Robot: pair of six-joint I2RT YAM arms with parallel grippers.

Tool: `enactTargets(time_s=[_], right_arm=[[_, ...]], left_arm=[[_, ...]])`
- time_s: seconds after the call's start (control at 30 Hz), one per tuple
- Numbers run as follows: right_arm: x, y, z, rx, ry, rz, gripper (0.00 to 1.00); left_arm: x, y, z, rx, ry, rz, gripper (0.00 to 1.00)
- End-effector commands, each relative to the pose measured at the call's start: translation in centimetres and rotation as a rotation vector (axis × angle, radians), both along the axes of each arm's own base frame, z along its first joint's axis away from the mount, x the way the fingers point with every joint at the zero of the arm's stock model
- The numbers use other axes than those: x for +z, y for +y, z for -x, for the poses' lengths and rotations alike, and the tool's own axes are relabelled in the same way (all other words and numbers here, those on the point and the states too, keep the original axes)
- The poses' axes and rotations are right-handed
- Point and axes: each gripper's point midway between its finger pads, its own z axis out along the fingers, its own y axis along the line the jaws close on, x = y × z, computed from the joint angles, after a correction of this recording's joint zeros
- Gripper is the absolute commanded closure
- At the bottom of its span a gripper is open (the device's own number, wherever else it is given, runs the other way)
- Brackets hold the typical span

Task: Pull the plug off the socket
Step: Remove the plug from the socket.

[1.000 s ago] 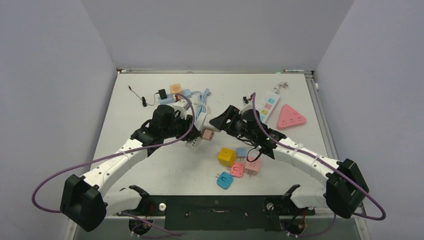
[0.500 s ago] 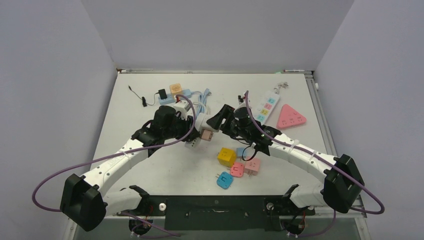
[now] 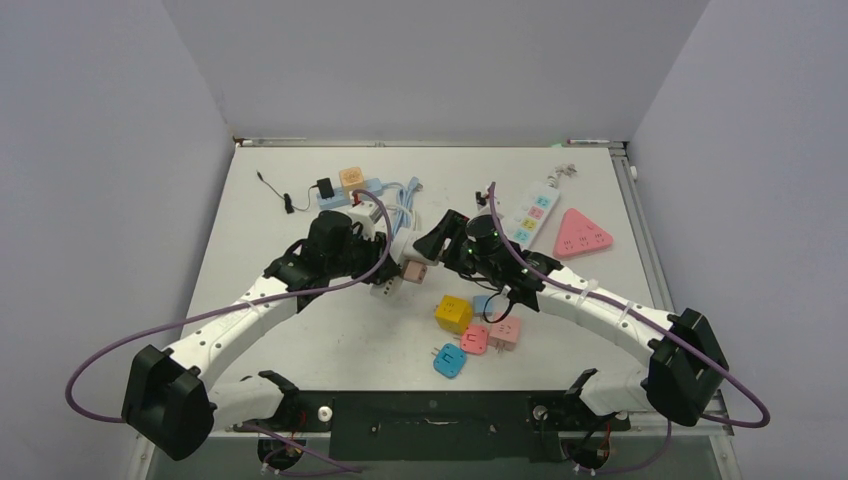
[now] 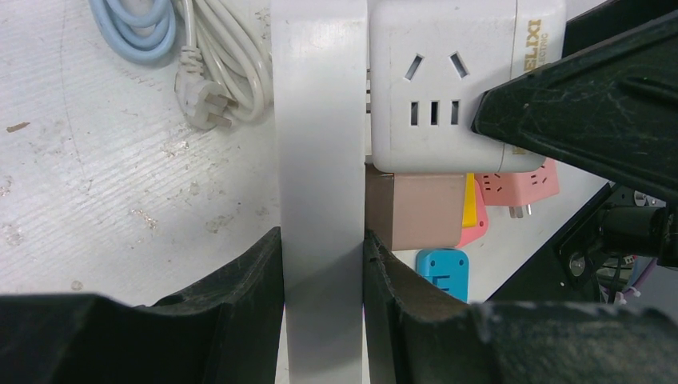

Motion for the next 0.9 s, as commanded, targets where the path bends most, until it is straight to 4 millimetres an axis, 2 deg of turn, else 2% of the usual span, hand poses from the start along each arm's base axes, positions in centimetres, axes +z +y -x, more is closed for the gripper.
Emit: enactTargets(time_s=[0.0,0.4,0.87], right_arm=[[1.82,-1.2,-1.11,-0.038,-0.063,-0.016,0.95],[1.91,-0.79,-0.81,0.009,-0.068,-0.114,0.95],[2.08,-1.51,-0.81,0.003,-0.063,-0.148,0.95]], left_arm=[[4.11,-1.14,-1.46,-0.029,-0.091,0.106,1.0],[4.23,-1.61,-1.62,-0.065,-0.022,0.214,1.0],[3.93,-1.31,-2.1,-0.06,0.016,0.254,1.0]])
